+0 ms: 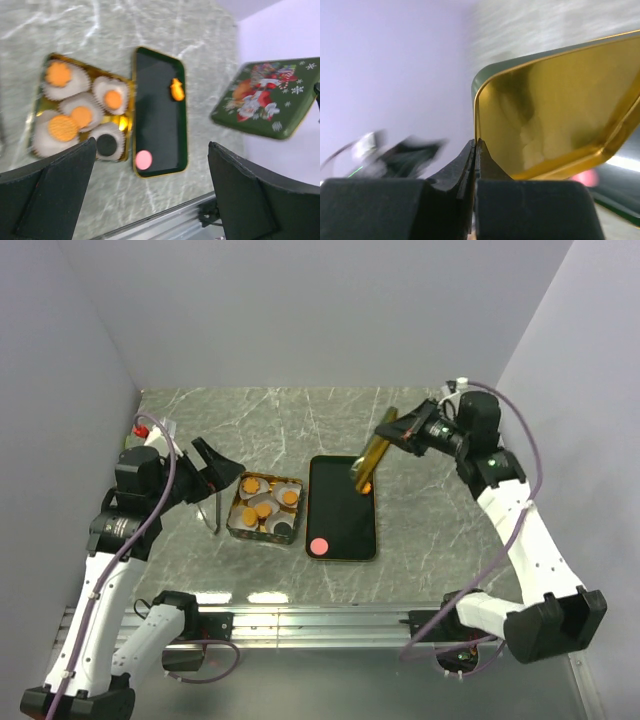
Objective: Pack the cookies
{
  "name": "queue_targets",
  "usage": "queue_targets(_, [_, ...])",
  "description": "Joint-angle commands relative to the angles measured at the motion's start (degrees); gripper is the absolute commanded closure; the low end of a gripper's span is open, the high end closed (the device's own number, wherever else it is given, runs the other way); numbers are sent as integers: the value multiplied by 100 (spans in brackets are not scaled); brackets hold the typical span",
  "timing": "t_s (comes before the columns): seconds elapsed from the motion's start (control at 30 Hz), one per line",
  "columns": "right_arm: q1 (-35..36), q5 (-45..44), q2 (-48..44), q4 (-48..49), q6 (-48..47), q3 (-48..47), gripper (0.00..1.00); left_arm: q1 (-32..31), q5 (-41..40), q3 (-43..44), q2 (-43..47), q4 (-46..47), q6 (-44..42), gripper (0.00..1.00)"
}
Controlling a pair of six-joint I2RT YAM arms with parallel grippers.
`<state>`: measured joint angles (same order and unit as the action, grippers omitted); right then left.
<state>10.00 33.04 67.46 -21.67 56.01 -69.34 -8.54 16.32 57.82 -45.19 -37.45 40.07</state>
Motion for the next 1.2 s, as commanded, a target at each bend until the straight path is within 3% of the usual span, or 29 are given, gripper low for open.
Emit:
queue_targets(0.0, [588, 1187, -382, 3008, 1762, 420, 100, 132, 696, -332, -34, 1002, 404, 1])
queue_targets(0.2, [1591, 1451, -155, 5124, 3036, 316, 100, 229, 1023, -509, 71, 1723, 344, 1])
queue_targets(0.3, [1777, 1495, 12, 5943, 3703, 386, 100, 229, 1092, -544, 115, 1881, 378, 1])
queue_targets(0.4, [1944, 1451, 249, 7662, 4572, 579, 100, 256, 1426, -754, 212, 2363, 746, 1])
queue_targets(0.5, [2076, 1381, 531, 8763, 5242, 554, 100, 344, 1646, -817, 247, 2628, 1028, 1])
queue_targets(0.6, [2164, 1293, 812, 9441, 5691, 343, 100, 388, 1813, -807, 300, 2900, 1404, 1])
queue_targets(0.9, [2269, 1047, 1348, 10068, 6237, -290, 100, 599, 2165, -869, 441, 4526, 2733, 1])
queue_targets(1.17, [2375, 950, 1744, 10244, 6475, -791, 100, 625, 2665, -1545, 283, 6493, 4023, 1])
